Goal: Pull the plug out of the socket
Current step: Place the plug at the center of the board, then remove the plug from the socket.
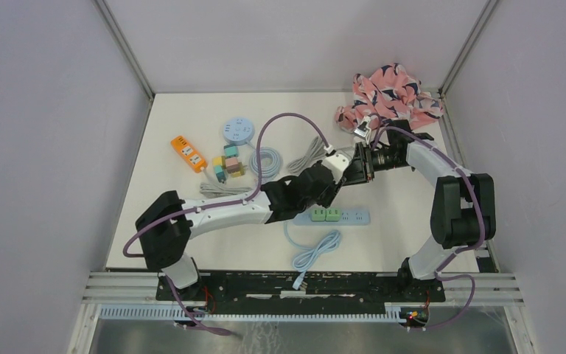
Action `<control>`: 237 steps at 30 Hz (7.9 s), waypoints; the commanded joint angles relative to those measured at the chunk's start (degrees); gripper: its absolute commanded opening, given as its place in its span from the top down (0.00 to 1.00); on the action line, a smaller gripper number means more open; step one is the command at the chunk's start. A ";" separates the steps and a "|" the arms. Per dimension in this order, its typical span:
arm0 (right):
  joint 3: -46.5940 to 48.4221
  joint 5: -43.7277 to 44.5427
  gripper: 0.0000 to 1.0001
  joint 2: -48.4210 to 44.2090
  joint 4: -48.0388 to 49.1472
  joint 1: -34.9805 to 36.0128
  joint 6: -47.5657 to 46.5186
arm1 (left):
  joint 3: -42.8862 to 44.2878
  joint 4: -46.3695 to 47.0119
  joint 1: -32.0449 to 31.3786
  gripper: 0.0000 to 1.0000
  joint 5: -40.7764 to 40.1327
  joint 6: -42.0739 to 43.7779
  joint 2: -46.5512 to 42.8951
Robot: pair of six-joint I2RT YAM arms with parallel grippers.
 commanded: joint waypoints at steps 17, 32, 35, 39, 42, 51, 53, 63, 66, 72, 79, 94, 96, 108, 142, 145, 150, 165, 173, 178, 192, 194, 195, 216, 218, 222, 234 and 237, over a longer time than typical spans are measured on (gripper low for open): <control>4.60 -1.12 0.38 -1.38 -12.31 -0.19 -18.40 | -24.25 11.59 16.37 0.97 8.41 -11.88 -18.04; 4.94 -1.02 0.40 -1.03 -12.97 -0.13 -18.84 | -30.10 7.77 26.96 0.97 0.55 -19.31 -21.45; 4.90 -0.97 0.39 -1.06 -13.04 -0.12 -18.89 | -29.19 5.26 27.87 0.97 -2.13 -19.84 -20.86; 4.95 -1.01 0.40 -1.03 -13.13 -0.15 -18.89 | -28.19 3.00 28.94 0.97 -6.08 -20.96 -20.04; 4.91 -0.95 0.40 -1.02 -13.15 -0.15 -18.98 | -27.55 2.38 30.26 0.97 -7.39 -21.20 -19.39; 4.97 -1.09 0.40 -1.01 -13.30 -0.18 -19.11 | -25.02 2.49 34.27 0.86 -7.83 -22.41 -16.05; 5.04 -1.07 0.40 -0.99 -13.51 -0.14 -19.18 | -24.10 1.91 34.81 0.82 -8.18 -22.72 -14.65; 5.38 -1.15 0.40 -0.81 -14.66 -0.16 -20.23 | -19.16 -1.71 36.56 0.38 -8.25 -23.79 -7.99; 5.50 -1.06 0.40 -0.72 -14.77 -0.15 -20.45 | -17.33 -3.97 36.69 0.27 -7.51 -23.60 -6.15; 5.54 -0.52 0.40 -0.70 -15.30 -0.15 -21.24 | -15.97 -6.00 36.70 0.19 -3.70 -23.08 -6.35; 5.73 0.72 0.40 -1.16 -15.79 -0.14 -22.20 | -18.30 -4.60 36.75 0.17 3.25 -20.68 -13.21; 6.06 0.87 0.41 -3.42 -20.37 -0.17 -30.01 | -32.65 24.85 36.72 0.01 44.69 -17.33 -26.60; 6.15 1.10 0.41 -3.63 -20.92 -0.13 -31.10 | -34.52 31.75 36.70 0.01 49.59 -19.34 -26.73; 6.30 2.07 0.38 -5.55 -27.71 -0.18 -49.21 | -43.62 62.60 35.58 0.01 59.20 -28.27 -27.19; -11.18 25.59 0.06 -19.72 -0.09 13.43 -56.67 | -47.84 49.32 34.05 0.00 48.40 -14.90 -33.35; -12.10 28.80 0.12 -19.43 3.08 15.12 -54.44 | -47.85 50.49 34.00 0.00 48.85 -15.37 -32.17; -12.92 29.53 0.20 -18.19 3.35 17.68 -54.95 | -48.08 53.70 34.11 0.01 51.57 -16.27 -29.89; -13.93 37.80 0.59 -13.55 7.32 24.86 -53.43 | -52.37 58.95 17.88 0.03 42.35 9.88 -22.78; -13.86 38.58 0.87 -14.18 7.35 25.36 -54.35 | -46.23 59.75 14.86 0.15 41.10 16.38 -10.25; -13.95 38.42 0.95 -14.47 6.81 25.30 -55.50 | -42.36 60.07 13.17 0.19 41.24 17.49 -4.43; -12.94 37.60 1.00 -13.43 5.34 25.12 -56.71 | -37.23 60.50 12.83 0.37 43.23 17.26 3.39; -12.66 37.32 1.00 -13.06 4.86 25.09 -57.05 | -36.37 60.26 12.77 0.45 44.06 17.15 4.47; -12.54 37.16 1.00 -13.01 4.73 25.10 -57.07 | -36.06 60.24 12.84 0.49 44.51 17.02 4.86; -11.60 30.91 1.00 -13.65 11.25 21.10 -45.99 | -37.36 59.83 12.68 0.97 46.35 16.48 10.09; -10.48 31.45 1.00 -13.47 7.89 18.68 -48.91 | -38.08 60.18 12.71 0.97 45.45 16.72 10.08; -12.11 31.80 1.00 -15.36 -0.23 15.20 -62.45 | -39.08 61.22 12.78 0.97 44.90 16.95 10.22; -10.92 25.57 1.00 -13.86 8.81 19.31 -47.30 | -38.27 60.50 12.82 0.97 44.67 17.12 11.26; -10.88 27.90 1.00 -14.13 6.95 15.84 -50.91 | -38.05 60.08 12.81 0.97 44.71 17.13 11.33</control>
